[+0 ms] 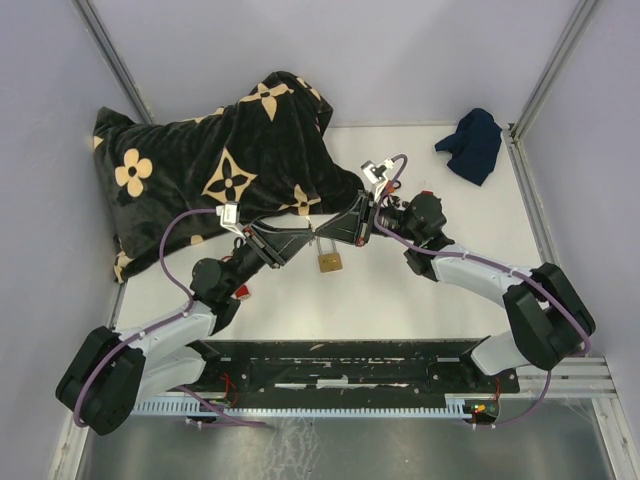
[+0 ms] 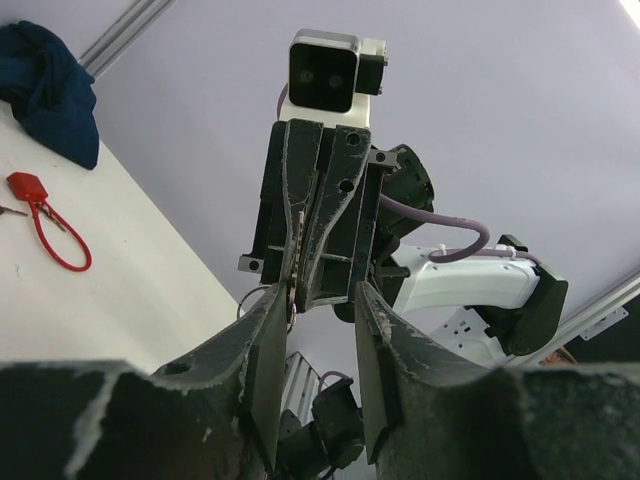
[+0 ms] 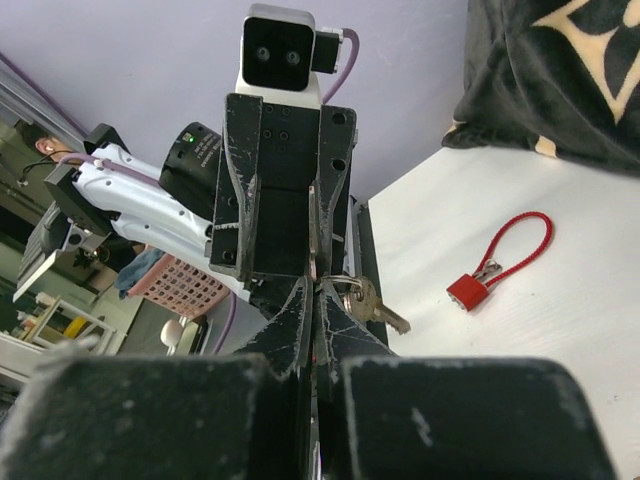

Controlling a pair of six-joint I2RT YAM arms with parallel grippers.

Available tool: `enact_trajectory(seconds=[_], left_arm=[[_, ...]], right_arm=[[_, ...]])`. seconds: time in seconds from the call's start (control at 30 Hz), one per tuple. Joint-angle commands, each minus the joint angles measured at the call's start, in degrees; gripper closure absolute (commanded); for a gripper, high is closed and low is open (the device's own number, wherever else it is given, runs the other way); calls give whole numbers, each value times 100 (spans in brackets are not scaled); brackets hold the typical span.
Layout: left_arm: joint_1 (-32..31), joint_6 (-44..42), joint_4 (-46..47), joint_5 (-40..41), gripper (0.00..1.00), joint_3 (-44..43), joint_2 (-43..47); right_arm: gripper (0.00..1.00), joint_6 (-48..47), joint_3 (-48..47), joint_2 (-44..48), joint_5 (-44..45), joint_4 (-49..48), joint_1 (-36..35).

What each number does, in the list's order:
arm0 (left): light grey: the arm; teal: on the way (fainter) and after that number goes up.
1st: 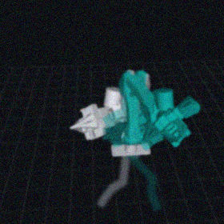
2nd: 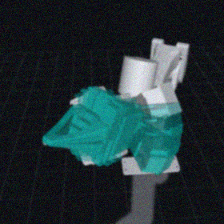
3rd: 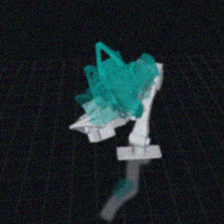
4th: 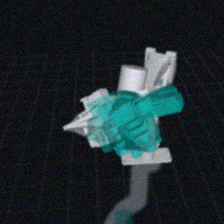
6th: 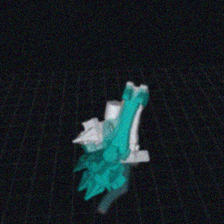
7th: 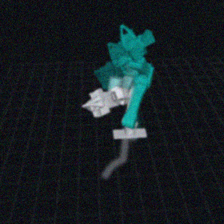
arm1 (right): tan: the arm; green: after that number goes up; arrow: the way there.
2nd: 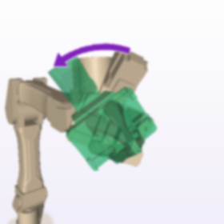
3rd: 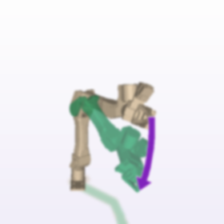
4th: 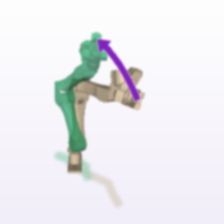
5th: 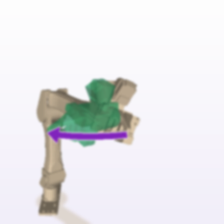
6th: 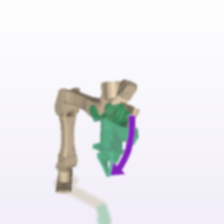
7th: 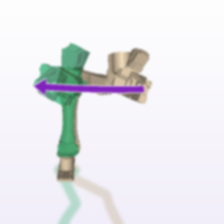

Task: Unlock with the key
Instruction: Pick up the key from the center of the board.

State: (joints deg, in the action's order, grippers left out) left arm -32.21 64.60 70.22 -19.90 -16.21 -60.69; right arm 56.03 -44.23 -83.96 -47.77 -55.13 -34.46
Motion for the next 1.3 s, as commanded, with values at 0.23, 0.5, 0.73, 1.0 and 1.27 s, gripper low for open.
enact_trajectory(seconds=[0.23,0.5,0.73,1.0,1.27], left_arm=[[300,20,-135,-307,61,-45,232],[403,-177,-440,-341,67,-118,292],[397,-184,-437,-436,74,-185,171],[397,-188,-338,-477,88,-283,-23],[391,-149,-108,-337,97,-298,-70]], right_arm=[[98,-479,-287,262,-450,609,-25],[98,-581,-356,296,-519,851,-27],[98,-568,-417,238,-589,881,-28],[98,-660,-452,246,-637,1022,-27],[77,-960,-427,564,-217,1463,-26]])
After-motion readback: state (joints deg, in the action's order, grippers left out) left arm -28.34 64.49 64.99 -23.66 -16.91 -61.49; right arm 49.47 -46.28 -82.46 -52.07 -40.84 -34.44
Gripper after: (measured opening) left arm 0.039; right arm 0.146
